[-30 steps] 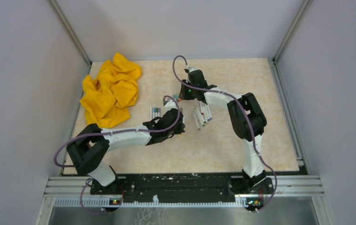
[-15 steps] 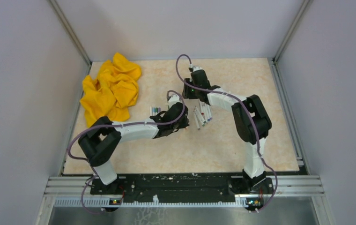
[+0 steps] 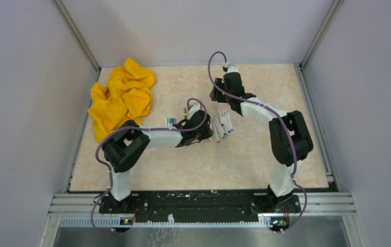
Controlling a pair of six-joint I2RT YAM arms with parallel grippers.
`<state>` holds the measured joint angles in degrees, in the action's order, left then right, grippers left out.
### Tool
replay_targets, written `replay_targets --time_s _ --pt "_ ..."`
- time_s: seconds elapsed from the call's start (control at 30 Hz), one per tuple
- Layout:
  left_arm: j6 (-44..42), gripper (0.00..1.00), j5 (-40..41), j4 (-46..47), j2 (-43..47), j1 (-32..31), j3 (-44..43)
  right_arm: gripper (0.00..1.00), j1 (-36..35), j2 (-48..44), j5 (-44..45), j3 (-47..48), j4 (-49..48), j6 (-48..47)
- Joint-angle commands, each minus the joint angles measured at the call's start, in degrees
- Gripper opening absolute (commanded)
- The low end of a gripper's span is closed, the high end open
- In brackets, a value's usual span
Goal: Open the pen caps
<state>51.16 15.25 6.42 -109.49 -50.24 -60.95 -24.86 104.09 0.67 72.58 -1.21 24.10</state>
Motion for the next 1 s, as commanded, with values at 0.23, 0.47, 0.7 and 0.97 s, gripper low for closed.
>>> replay_targets --time_s 0.23,0.47,0.7,0.97 --pt "2.2 0.36 -3.9 0.4 -3.1 0.4 -4.0 0.43 0.9 -6.2 0.6 -3.5 -3.5 0.2" --pt "2.4 0.37 -3.9 0.6 -4.0 0.4 -4.8 0.43 1.0 -8.2 0.9 -4.7 -3.5 0.2" --pt "1.0 0.37 -2.4 1.6 -4.7 0.5 -6.3 0.43 1.1 -10.1 1.3 -6.4 -3.8 0.3" --pt "-1.1 0.37 -1.3 1.1 -5.6 1.2 -8.3 0.44 1.1 -11.8 1.6 -7.6 -3.5 0.0"
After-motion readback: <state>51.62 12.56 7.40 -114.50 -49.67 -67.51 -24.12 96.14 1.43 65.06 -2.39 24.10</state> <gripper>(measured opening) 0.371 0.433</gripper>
